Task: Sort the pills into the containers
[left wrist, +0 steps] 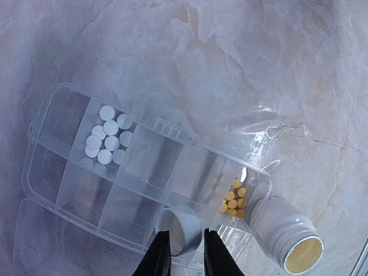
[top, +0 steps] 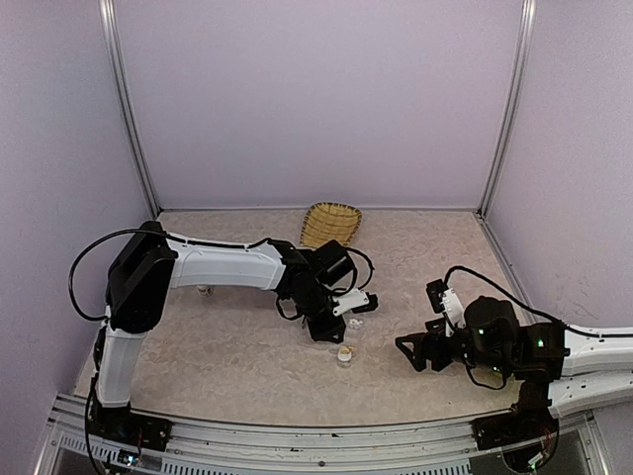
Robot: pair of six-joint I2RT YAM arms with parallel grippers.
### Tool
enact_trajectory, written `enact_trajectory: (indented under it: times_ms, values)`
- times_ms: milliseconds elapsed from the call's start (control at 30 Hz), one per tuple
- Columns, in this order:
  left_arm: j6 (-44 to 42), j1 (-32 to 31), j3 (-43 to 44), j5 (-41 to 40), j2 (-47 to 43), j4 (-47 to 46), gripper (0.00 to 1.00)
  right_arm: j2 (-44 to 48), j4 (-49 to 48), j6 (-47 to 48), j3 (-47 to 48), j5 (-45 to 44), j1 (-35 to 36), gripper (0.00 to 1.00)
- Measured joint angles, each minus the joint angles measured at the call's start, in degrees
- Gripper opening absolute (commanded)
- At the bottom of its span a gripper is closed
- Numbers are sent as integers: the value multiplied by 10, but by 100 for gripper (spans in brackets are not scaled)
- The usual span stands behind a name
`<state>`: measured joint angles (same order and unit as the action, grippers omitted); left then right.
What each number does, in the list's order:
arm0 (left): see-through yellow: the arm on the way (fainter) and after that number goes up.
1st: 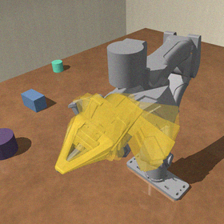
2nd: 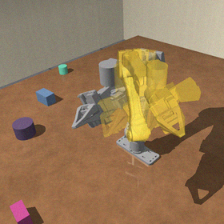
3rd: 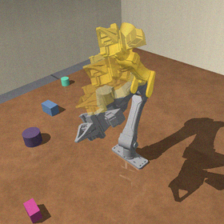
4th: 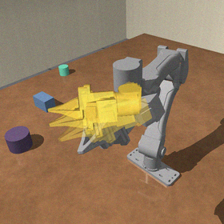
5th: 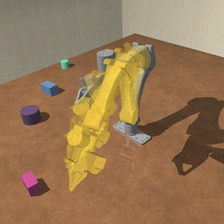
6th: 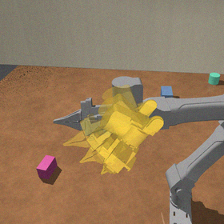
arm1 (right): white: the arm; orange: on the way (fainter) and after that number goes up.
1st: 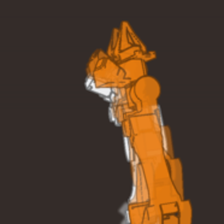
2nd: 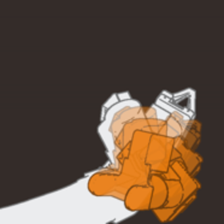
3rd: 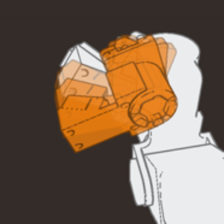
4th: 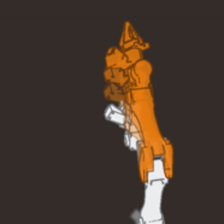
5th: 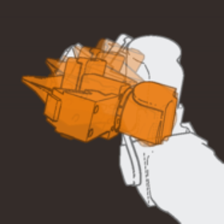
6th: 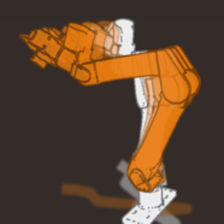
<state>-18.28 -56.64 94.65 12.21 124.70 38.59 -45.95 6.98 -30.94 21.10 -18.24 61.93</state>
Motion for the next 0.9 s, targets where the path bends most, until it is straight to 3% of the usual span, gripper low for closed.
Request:
enact_trajectory:
  times_ms: [233, 333, 467, 567, 900]
  values:
    - [3, 0, 7, -2, 3, 0, 2, -1, -1, 0, 4, 0, 0, 91]
    - [9, 0, 11, -6, 2, -4, 0, -3, -1, 0, 4, 0, 0, 91]
    - [22, 0, 11, -15, 2, -11, 1, -9, -2, 0, 4, 0, 0, 91]
    - [37, 0, 11, -25, -1, -20, 14, -14, -2, 0, 5, 1, 0, 91]
    - [63, 1, 10, -52, -25, -50, 18, -33, -5, 0, 8, 3, 0, 91]
